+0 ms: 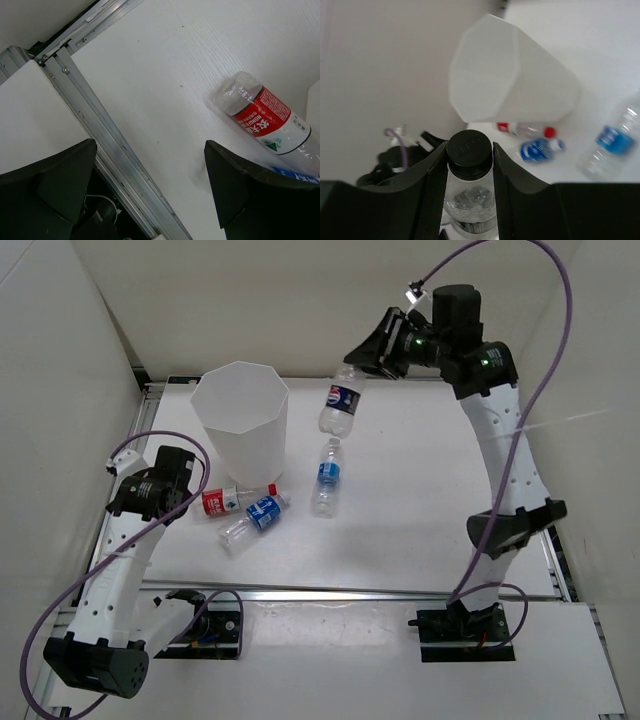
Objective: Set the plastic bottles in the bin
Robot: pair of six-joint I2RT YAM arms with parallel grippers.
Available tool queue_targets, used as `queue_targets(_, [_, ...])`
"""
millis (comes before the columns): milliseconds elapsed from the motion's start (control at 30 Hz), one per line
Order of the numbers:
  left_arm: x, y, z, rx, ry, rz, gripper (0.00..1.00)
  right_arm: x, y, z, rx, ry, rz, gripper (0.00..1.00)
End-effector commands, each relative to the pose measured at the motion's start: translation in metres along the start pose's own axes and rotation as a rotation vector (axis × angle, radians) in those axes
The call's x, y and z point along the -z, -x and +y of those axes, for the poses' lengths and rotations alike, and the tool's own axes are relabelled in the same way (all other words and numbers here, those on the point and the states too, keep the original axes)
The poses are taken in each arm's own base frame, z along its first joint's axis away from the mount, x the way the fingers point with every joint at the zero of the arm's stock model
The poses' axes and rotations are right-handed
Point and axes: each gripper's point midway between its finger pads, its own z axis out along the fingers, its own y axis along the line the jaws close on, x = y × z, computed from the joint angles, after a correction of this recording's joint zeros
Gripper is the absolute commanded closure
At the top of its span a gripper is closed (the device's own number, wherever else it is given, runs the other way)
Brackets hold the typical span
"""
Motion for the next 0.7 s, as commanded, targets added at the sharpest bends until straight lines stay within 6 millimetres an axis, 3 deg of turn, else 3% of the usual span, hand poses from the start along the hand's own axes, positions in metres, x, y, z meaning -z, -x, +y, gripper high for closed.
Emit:
queue_targets(0, [0.008, -0.008, 0.011, -0.066, 0.005, 0.038, 0.00, -0.030, 0.019, 0.050, -0.018, 0.243, 0.016, 1.00])
queue_targets(100, [0.010, -0.020, 0.001, -0.119, -0.037, 0.097, 0.00, -0.053, 0.031, 0.068, -0.016, 0.362, -0.023, 1.00])
queue_targets(200, [0.015, -0.027, -0.005, -0.142, -0.084, 0.142, 0.00, -0.079, 0.035, 0.068, -0.043, 0.384, -0.043, 1.00])
queue_targets(233, [0.016, -0.029, -0.007, -0.152, -0.096, 0.155, 0.00, -0.096, 0.034, 0.063, -0.060, 0.381, -0.039, 1.00])
queue_targets(333, [0.028, -0.019, -0.011, -0.137, -0.159, 0.143, 0.00, -0.119, 0.039, 0.064, -0.064, 0.413, -0.080, 1.00])
queue_targets(433, [0.038, -0.009, -0.016, -0.157, -0.207, 0.131, 0.00, -0.133, 0.057, 0.061, -0.084, 0.424, -0.158, 1.00])
queue_targets(533, [0.045, -0.002, -0.022, -0.189, -0.245, 0.127, 0.00, -0.134, 0.070, 0.065, -0.101, 0.447, -0.218, 0.99])
queue_targets(667, [0.047, 0.000, -0.023, -0.205, -0.260, 0.124, 0.00, -0.143, 0.073, 0.059, -0.104, 0.442, -0.240, 0.99])
